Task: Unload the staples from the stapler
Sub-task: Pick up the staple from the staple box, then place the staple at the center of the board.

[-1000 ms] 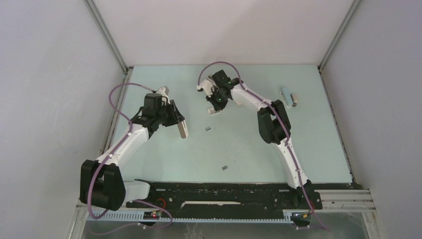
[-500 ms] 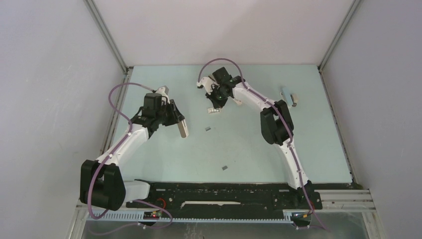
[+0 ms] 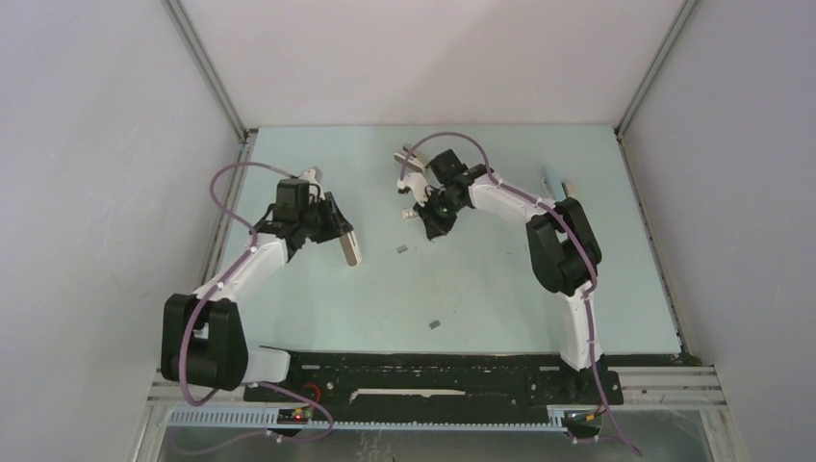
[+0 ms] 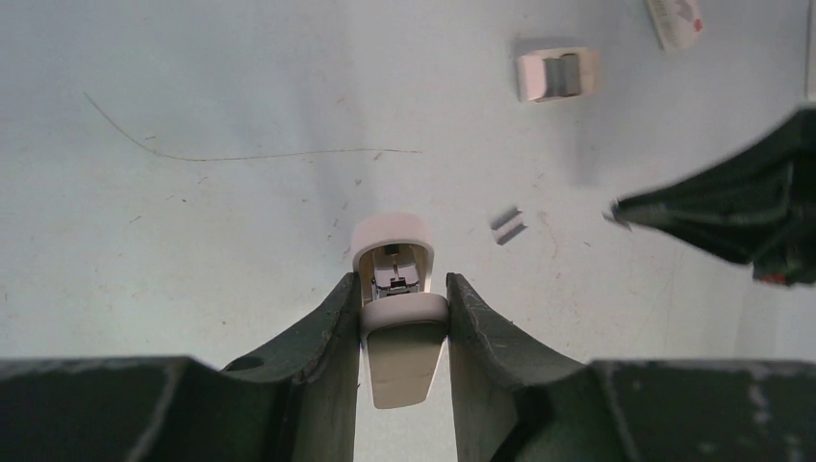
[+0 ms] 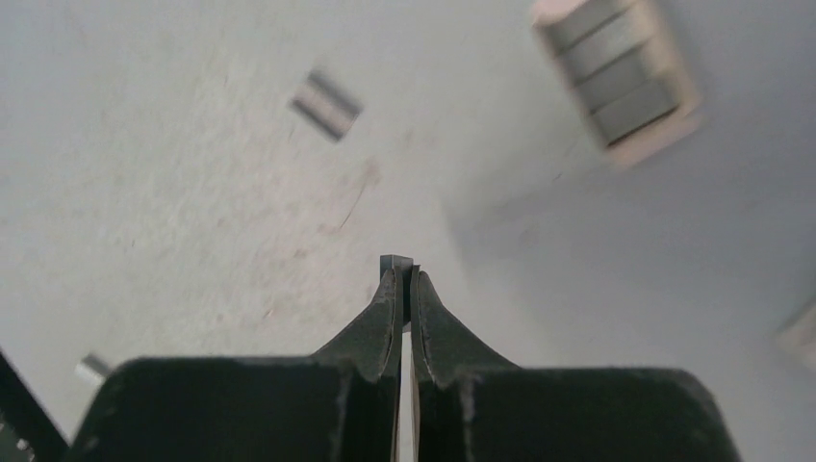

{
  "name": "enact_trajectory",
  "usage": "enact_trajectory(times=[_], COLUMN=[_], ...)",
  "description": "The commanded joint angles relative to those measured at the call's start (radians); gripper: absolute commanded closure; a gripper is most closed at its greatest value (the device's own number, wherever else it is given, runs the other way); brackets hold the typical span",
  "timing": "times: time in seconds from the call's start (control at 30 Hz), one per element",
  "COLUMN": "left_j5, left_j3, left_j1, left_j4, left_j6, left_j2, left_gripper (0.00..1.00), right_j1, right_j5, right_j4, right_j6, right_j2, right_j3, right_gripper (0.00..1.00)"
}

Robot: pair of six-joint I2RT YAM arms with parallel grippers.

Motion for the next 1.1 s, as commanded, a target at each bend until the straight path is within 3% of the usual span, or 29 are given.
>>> enact_trajectory(times=[0.0, 0.23, 0.5, 0.6, 0.87, 1.07], left_j5=[0.053, 0.130, 0.221, 0.234, 0.464, 0.584], left_j3=[0.051, 0.158, 0.249, 0.272, 0.269, 0.076], left_j1=[0.047, 0.139, 0.243, 0.270, 0.304, 0.272], left_j4=[0.049, 0.037, 0.057, 0.058, 0.256, 0.630], left_j6=[0.012, 0.007, -0.037, -0.028, -0.105, -0.262], left_j2=[0.060, 0.225, 0.341, 0.372, 0.375, 0.250], left_gripper=[1.00, 1.00, 1.00, 1.00, 1.00, 1.00], right_j1=[-0.003, -0.008, -0.039, -0.063, -0.137, -0.195], right_j5=[-0.032, -0.028, -0.054, -0.089, -0.385, -0.689], right_j4=[0.059, 0.089, 0.082, 0.066, -0.101, -0.047], right_j6=[0.037, 0.088, 0.111, 0.114, 0.036, 0.131], right_j2=[-0.111, -0.156, -0.202, -0.223, -0.264, -0.327], right_j3=[-0.147, -0.250, -0.264, -0.251, -0.157, -0.161], right_gripper=[0.96, 0.91, 0.58, 0.52, 0.45, 0.36])
